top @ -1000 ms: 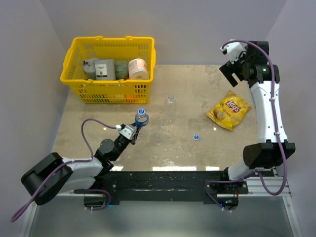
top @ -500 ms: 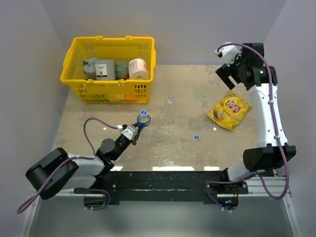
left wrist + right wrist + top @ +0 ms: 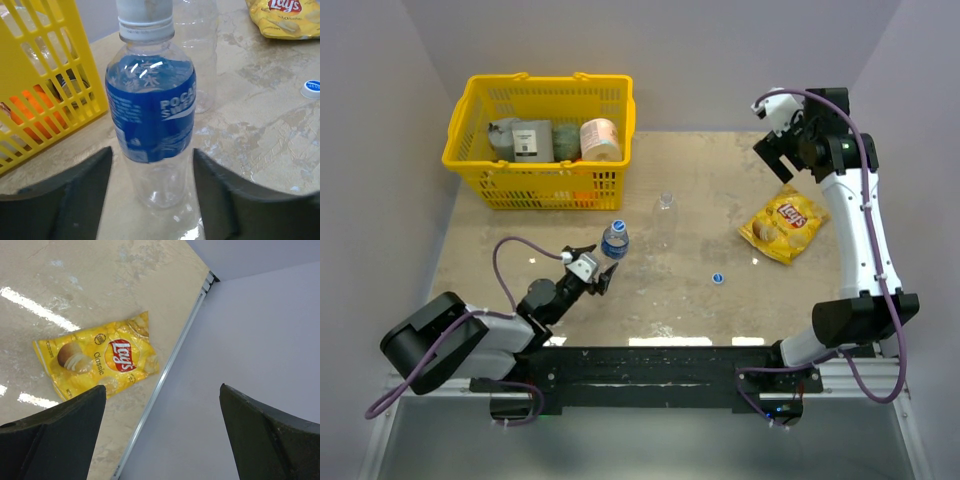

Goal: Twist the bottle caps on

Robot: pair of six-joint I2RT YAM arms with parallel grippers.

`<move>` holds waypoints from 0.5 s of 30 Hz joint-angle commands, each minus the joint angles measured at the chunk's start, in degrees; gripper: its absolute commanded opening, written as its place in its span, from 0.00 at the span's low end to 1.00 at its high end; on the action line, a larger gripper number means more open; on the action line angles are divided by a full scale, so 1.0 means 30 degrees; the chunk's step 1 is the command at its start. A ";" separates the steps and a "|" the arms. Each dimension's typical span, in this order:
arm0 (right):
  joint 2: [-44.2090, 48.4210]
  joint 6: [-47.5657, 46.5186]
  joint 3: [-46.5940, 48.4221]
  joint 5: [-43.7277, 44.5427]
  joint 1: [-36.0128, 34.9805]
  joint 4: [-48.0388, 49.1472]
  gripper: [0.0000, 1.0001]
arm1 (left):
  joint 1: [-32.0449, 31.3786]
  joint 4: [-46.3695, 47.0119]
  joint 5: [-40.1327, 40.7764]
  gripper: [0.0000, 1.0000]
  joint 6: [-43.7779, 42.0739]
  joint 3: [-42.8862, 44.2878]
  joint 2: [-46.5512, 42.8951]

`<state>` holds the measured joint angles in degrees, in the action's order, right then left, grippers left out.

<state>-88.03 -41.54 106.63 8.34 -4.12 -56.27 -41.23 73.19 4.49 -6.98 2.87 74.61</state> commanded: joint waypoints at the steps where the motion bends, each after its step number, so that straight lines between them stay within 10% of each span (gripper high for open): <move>1: -0.0129 0.0165 -0.0035 0.0531 -0.0091 0.0182 0.99 | 0.0151 0.1328 0.0759 0.79 -0.0162 -0.1192 -0.0901; 15: -0.0452 0.0194 -0.0943 0.0004 -0.0121 0.1325 0.99 | 0.0180 -0.0958 0.0465 0.99 -0.0659 -0.1104 -0.2341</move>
<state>-89.01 -41.56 104.40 8.21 -4.12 -55.09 -41.19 70.04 4.89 -7.14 2.87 67.96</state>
